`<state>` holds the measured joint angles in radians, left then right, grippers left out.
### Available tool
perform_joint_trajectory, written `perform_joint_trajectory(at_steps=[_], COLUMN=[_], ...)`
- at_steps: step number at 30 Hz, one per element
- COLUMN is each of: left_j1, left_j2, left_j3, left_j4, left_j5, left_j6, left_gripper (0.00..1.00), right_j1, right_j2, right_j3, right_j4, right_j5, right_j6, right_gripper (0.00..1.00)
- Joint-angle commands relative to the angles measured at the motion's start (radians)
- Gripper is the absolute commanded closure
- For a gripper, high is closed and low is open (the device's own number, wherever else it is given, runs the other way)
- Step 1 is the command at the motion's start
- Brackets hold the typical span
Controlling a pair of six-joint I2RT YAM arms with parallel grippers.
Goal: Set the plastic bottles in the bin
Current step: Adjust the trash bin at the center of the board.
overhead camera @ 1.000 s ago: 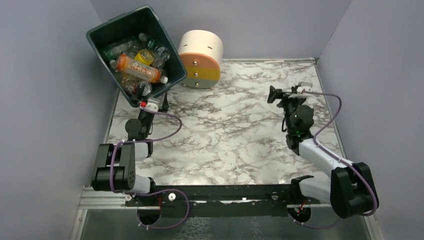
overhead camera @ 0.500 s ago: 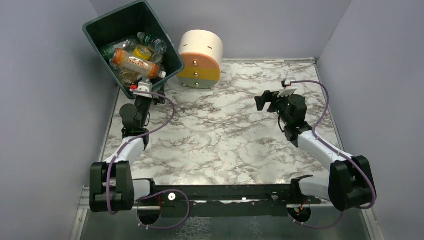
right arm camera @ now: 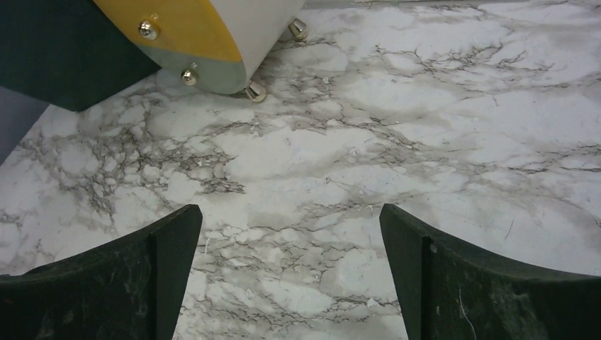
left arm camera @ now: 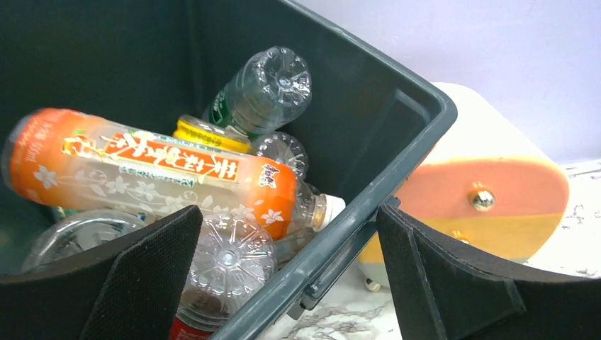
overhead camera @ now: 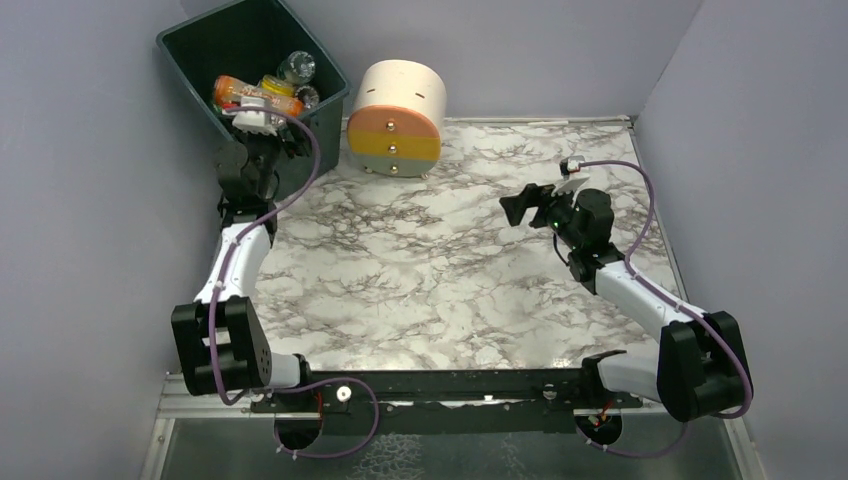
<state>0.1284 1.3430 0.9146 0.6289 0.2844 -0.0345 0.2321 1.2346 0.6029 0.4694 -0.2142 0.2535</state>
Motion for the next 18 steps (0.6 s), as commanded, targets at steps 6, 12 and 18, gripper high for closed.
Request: perform_joint_trajectory(at_steps=[6,12,18], left_j1=[0.076,0.112,0.116], left_j2=[0.117,0.167,0.150], left_j3=[0.326,0.376,0.447], left_j4=[-0.196,-0.136,-0.046], left_j5=[0.101,0.232,0.323], left_j6=[-0.057,-0.079,-0.129], left_gripper=[0.01,0.01,0.01], right_j1=[0.004,0.004,0.004], right_j2=[0.044,0.073,0.106], right_j3=[0.003,0.021,0.027], right_j4=[0.045,0.045,0.055], right_j5=[-0.099,-0.140,-0.177], right_j6=[0.059,0.080,0.109], right_gripper=[0.01,0.01,0.00])
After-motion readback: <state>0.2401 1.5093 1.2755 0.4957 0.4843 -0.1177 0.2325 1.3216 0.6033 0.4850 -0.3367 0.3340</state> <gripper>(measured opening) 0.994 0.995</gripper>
